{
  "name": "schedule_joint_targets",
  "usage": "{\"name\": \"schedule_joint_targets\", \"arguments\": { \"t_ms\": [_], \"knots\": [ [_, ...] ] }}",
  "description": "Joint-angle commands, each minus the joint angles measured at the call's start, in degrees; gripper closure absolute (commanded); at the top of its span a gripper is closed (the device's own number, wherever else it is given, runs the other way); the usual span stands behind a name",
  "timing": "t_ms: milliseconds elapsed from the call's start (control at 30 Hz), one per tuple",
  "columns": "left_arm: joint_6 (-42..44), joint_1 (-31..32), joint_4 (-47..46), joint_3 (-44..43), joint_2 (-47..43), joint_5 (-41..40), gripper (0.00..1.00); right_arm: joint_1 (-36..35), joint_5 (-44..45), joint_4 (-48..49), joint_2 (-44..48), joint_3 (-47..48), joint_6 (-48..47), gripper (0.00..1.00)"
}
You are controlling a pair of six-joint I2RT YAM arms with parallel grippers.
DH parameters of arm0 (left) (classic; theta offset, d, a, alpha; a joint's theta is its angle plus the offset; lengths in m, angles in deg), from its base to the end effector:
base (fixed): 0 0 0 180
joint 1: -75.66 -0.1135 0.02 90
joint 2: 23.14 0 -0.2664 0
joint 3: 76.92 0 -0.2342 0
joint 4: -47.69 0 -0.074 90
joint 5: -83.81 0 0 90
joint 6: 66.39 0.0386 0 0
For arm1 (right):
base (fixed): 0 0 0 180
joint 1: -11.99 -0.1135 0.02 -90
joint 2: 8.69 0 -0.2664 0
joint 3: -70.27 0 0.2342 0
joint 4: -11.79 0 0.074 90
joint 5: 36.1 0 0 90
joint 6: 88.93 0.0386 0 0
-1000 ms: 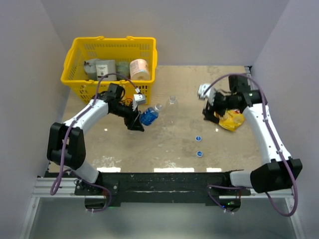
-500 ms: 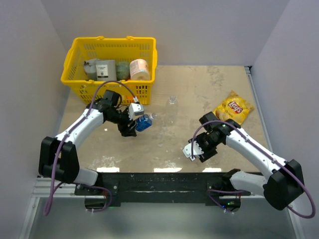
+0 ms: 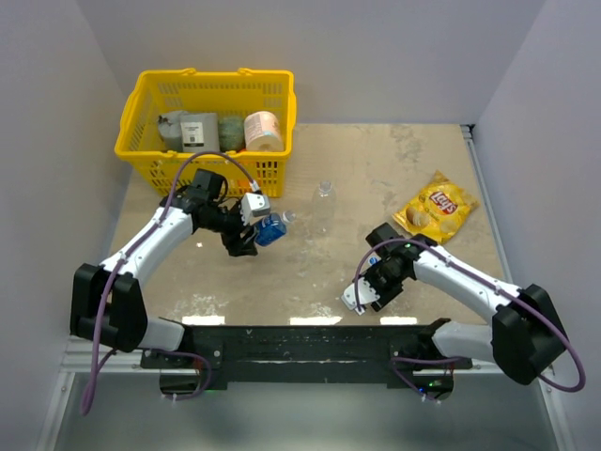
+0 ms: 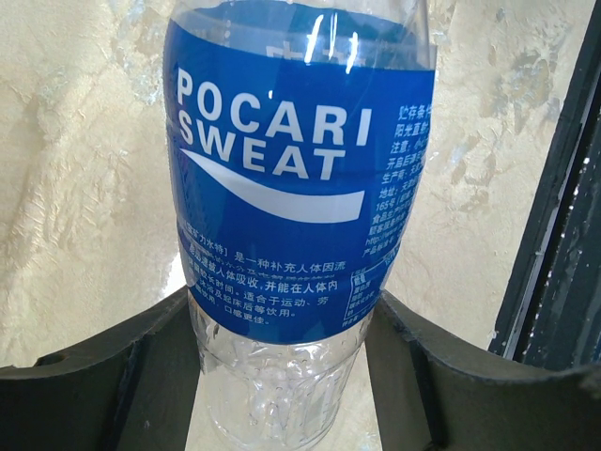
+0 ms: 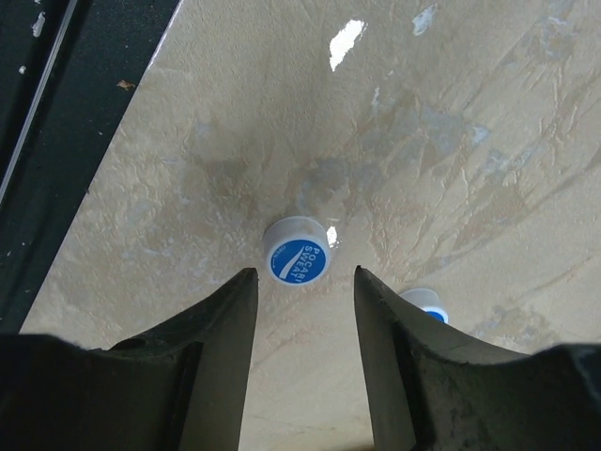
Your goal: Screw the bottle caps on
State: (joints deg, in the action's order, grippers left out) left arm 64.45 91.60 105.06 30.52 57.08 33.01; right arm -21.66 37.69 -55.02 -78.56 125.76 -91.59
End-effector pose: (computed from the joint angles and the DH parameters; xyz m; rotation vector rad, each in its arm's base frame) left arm 0.2344 -0.0923 0.2506 1.3508 2.0882 -0.7437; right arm 0.1374 0.1044 0.1957 -2.5652 1.2632 0.2459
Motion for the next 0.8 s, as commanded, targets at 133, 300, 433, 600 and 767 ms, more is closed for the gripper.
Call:
{"name": "schedule_joint_targets", "arguments": {
  "t_ms": [133,300,433,600,767],
  "knots": [
    [-1.38,0.40,-1.66,-1.61,-0.86,1.41,1.00,-0.72,1.88,5.72,-2.46,-3.02,2.47,0.49],
    [-1.46,0.40,-1.65,-1.61,-0.77,1.58,1.00,-0.72,1.88,7.05,-3.70,-3.46,4.07,0.50],
    [-1.82,0.40,-1.74,-1.61,-0.77,2.20,1.00,-0.72,2.41,7.40,-3.61,-3.90,4.25,0.51],
    [-1.82,0.40,-1.92,-1.26,-0.77,2.46,1.00,-0.72,2.59,7.23,-3.52,-4.26,4.51,0.53],
    [-1.73,0.40,-1.83,-1.26,-0.60,2.37,1.00,-0.72,1.44,6.09,-3.44,-3.12,5.12,0.67]
  ]
}}
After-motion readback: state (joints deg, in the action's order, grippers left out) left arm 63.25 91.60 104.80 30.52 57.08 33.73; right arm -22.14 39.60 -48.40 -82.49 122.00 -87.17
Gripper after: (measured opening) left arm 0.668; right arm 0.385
